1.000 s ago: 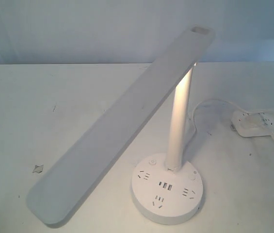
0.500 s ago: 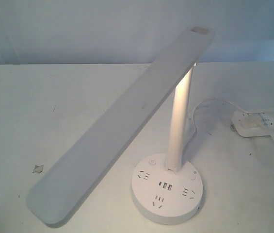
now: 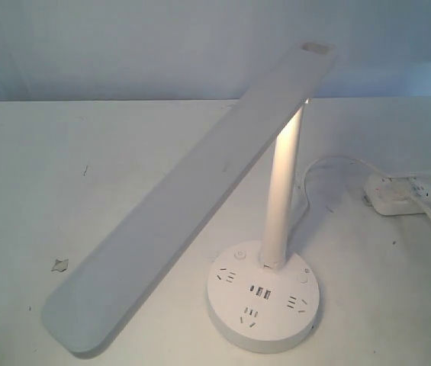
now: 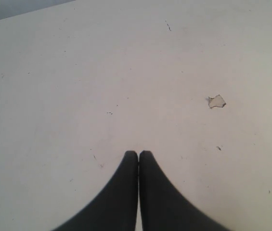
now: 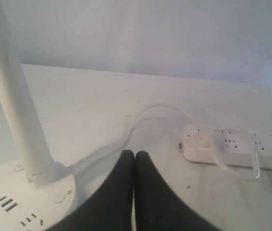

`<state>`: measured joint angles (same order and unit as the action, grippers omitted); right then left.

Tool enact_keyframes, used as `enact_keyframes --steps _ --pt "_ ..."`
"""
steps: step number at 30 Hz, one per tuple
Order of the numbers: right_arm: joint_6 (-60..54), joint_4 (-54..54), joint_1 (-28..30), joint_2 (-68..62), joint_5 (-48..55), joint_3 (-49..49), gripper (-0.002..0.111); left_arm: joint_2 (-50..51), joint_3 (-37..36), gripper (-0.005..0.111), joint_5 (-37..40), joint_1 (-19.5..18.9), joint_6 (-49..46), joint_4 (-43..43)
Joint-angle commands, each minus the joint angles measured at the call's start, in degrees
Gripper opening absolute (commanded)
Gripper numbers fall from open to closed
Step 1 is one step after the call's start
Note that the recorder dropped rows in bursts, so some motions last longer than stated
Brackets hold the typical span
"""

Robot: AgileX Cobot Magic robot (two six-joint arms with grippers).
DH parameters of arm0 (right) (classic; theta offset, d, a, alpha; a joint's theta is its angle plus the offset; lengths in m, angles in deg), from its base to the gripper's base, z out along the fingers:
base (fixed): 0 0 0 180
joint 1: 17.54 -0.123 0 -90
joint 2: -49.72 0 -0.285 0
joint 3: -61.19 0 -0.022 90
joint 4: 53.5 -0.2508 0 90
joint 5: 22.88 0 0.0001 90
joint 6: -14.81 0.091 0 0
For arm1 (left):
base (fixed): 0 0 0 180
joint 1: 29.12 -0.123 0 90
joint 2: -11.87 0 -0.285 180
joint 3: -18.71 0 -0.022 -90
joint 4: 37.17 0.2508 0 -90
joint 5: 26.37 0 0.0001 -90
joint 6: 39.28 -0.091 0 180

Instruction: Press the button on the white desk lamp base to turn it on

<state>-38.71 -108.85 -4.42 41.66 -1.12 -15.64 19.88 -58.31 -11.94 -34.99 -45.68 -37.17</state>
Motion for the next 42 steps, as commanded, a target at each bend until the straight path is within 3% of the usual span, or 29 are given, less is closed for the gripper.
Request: enact_keyframes --steps 1,5,13,18,29,37,42 --pt "-0.3 3.5 -3.4 0.3 -5.9 -0.4 0.0 -0.2 -0.2 0.0 0.1 0.5 0.1 -0.3" --pt "2.2 2.7 -6.5 0.3 -12.1 -0.4 0.0 -0.2 -0.2 0.0 0.1 0.5 0.1 -0.3" --pt "14.5 -1.9 -6.9 0.3 -24.7 -0.4 0.0 -0.2 -0.2 0.0 0.1 0.5 0.1 -0.3" --pt "25.1 -2.0 -6.9 0.3 -25.5 -0.4 0.0 -0.2 -0.2 0.0 0.1 0.5 0.1 -0.3" --pt "25.3 0.6 -6.9 0.3 -29.6 -0.4 0.0 -0.2 -0.2 0.0 0.1 0.5 0.1 -0.3" --pt "27.1 23.5 -6.9 0.3 -23.5 -0.4 0.0 -0.2 -0.2 0.0 0.1 0.5 0.1 -0.3" --pt "55.2 55.4 -6.9 0.3 -19.7 -0.4 0.0 -0.2 -0.2 0.0 0.1 0.5 0.1 -0.3"
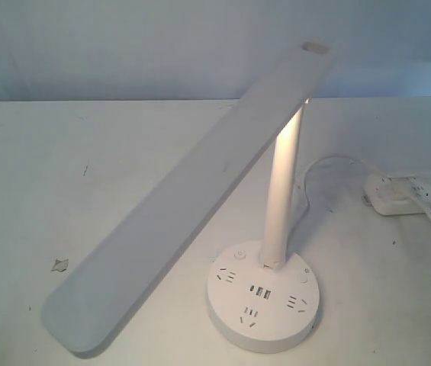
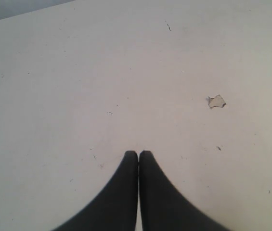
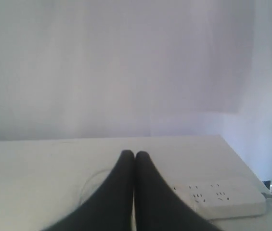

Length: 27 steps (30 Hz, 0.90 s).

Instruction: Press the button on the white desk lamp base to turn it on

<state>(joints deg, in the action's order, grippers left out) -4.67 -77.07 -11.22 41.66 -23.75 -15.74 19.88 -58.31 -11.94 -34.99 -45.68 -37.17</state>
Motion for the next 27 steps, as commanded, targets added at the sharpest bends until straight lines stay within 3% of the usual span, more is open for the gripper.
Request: enact_keyframes --steps 1,3,9,14,19,27 --pt "27.1 28.9 -0.1 0.3 3.8 -0.3 0.0 -0.2 -0.2 0.0 0.1 0.5 0.1 -0.3" --pt "34.3 34.7 -0.1 0.3 5.9 -0.3 0.0 -0.2 -0.2 0.0 0.1 0.5 0.1 -0.3" --pt "35.0 34.6 -0.1 0.3 19.5 -0.3 0.0 -0.2 -0.2 0.0 0.1 0.5 0.1 -0.3" --pt "32.2 30.2 -0.1 0.3 21.2 -0.3 0.0 -0.2 -0.2 0.0 0.1 0.5 0.1 -0.3" --pt "17.9 21.5 -0.1 0.3 21.0 -0.3 0.0 -0.2 -0.2 0.0 0.1 0.5 0.1 -0.3" --pt "18.0 21.5 -0.1 0.3 21.0 -0.3 0.0 -0.2 -0.2 0.0 0.1 0.5 0.1 -0.3"
